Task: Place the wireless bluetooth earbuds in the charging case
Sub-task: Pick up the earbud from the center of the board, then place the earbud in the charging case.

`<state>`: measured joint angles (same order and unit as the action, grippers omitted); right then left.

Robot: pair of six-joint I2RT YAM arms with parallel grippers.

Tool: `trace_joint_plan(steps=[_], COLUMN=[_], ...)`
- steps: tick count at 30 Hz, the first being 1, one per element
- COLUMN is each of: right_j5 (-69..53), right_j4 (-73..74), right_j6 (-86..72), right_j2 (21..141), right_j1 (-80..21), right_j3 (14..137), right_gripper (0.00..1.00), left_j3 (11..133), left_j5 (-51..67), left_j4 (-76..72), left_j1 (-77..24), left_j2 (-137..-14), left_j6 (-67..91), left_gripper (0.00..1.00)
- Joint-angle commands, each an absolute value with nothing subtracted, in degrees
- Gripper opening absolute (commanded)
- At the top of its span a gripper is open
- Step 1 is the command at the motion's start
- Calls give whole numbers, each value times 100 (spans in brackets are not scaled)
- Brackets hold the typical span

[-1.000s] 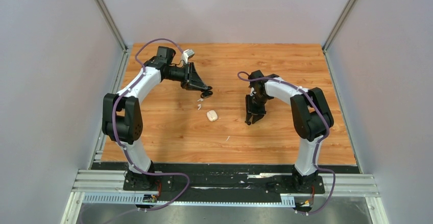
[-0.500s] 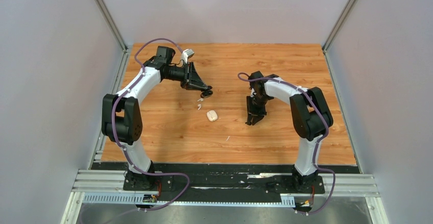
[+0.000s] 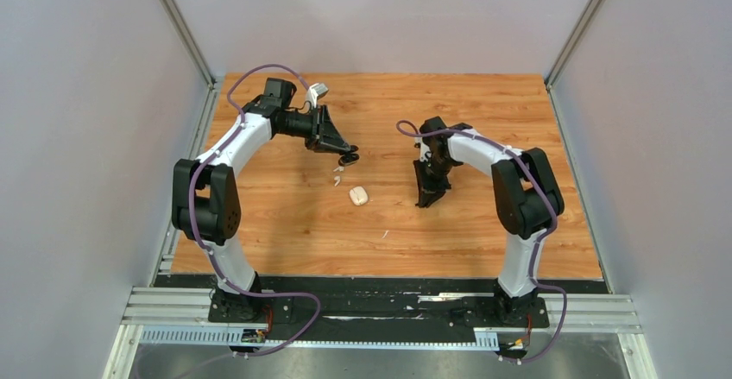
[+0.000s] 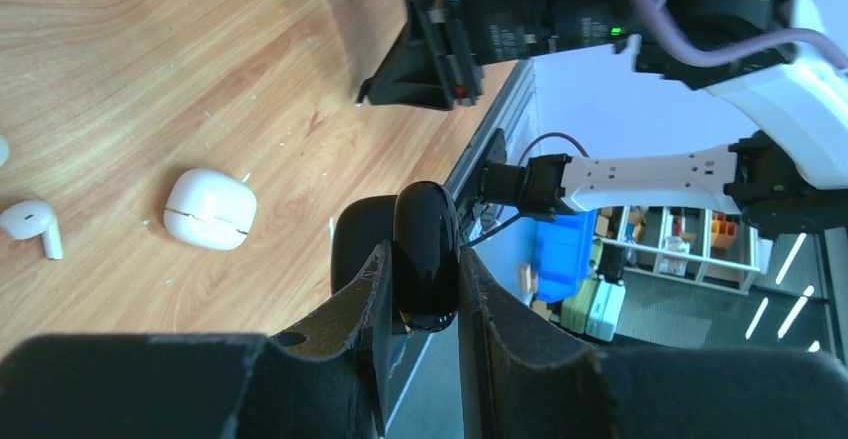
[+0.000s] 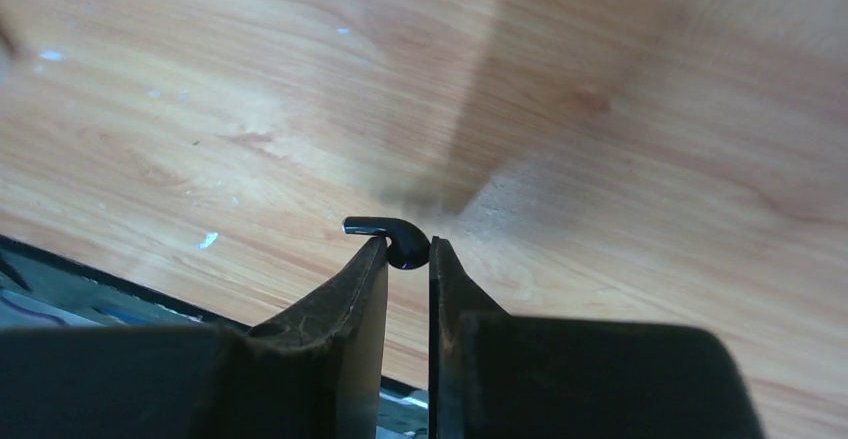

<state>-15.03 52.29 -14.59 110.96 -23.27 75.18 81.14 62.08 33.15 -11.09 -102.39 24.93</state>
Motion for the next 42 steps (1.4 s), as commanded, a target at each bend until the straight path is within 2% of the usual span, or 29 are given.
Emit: trace_joint_plan(steps=[1,6,12,16,24,29,36,42], right_j5=[-1486,-1022,-340,-27,715,690,633,552], right_j4=[4944,3758,614,-1376,-3297,-3491,-2210,-2051], right_j6=[357,2436,5396,6488,7135,6681,5274,4861], right_j2=[10267,9081,7826,7859,8733,8988,8966,9047], right_j1=[-2457,-2911,-3656,-3984,-4206,-4309,-4440,-4589], right_j3=[8161,7868,6244,5615,5507,5690,6108,6100], right_gripper=[0,0,0,0,0,0,0,0], left_j3=[8471,9031,9282,9378,9066,8741,8427,8081], left_j5=[6046,5818,5799,5717,5631,5547,5434,5622], left_j4=[3476,3550,3212,2961,1852,1762,1529,965], left_j1=[-1072,-1092,-1255,-1308,-1302,-1301,-1296,-1242], left_j2=[-10234,-10574,-10947,-11178,-11129,-10952,-10627,-10523], left_j6=[2111,1994,2442,2896,4407,4738,4818,5119], left_gripper=[0,0,0,0,0,0,0,0])
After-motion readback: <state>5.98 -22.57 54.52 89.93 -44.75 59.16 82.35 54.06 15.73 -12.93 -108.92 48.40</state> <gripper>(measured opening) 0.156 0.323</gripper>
